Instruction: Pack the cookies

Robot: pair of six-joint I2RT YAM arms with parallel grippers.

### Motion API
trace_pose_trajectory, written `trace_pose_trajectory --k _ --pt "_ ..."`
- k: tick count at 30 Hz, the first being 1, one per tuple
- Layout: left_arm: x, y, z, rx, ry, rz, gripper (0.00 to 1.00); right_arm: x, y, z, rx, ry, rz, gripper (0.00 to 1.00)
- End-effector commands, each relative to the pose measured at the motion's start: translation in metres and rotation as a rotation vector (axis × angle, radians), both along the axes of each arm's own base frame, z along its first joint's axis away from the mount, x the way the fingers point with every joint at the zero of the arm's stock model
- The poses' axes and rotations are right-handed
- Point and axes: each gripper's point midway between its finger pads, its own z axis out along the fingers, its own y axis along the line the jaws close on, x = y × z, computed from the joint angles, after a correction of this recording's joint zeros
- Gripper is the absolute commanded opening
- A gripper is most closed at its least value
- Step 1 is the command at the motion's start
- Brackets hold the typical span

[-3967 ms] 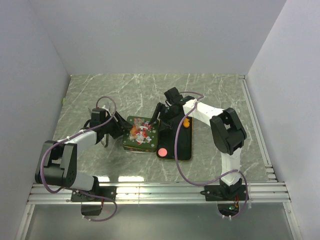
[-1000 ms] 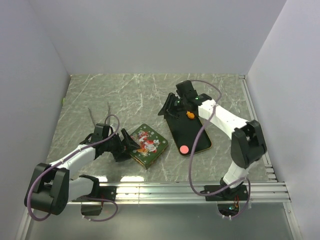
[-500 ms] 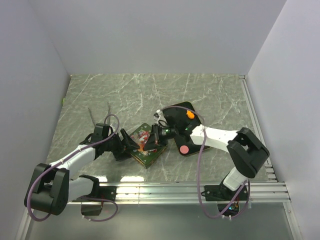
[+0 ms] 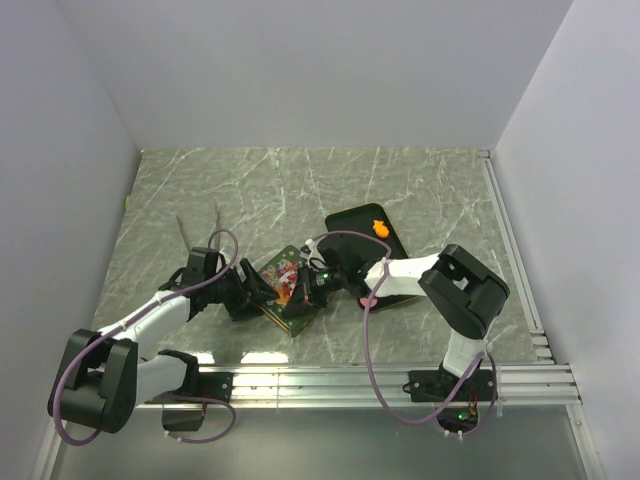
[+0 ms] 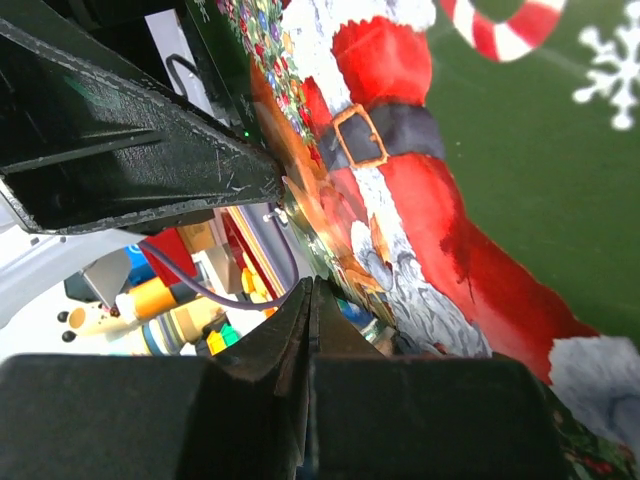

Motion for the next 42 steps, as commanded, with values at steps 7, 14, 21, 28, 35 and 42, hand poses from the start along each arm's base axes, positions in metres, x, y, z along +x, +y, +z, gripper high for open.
trace_pose_trajectory --k 7,14,21,28,35,42 --pt "0.005 0.0 0.006 -0.002 -0.056 -0.011 0.82 0.016 0.011 0.051 0.036 -0.15 0.008 0.0" --pt "0.01 0.0 0.015 0.003 -0.083 -0.018 0.99 0.025 0.019 0.074 0.058 -0.181 0.005 0.0" --pt "0.014 0.001 0.035 0.01 -0.135 -0.021 0.99 0.034 0.023 0.084 0.06 -0.205 0.002 0.0" --pt "0.027 0.006 0.075 0.046 -0.236 -0.015 0.99 0.048 0.02 0.107 0.027 -0.279 -0.004 0.0" --pt "0.043 0.026 0.121 0.119 -0.347 0.035 0.99 0.06 0.006 0.165 0.017 -0.44 -0.022 0.0" --pt "0.048 0.044 0.144 0.189 -0.39 0.094 0.99 0.057 -0.015 0.191 0.009 -0.509 -0.042 0.0"
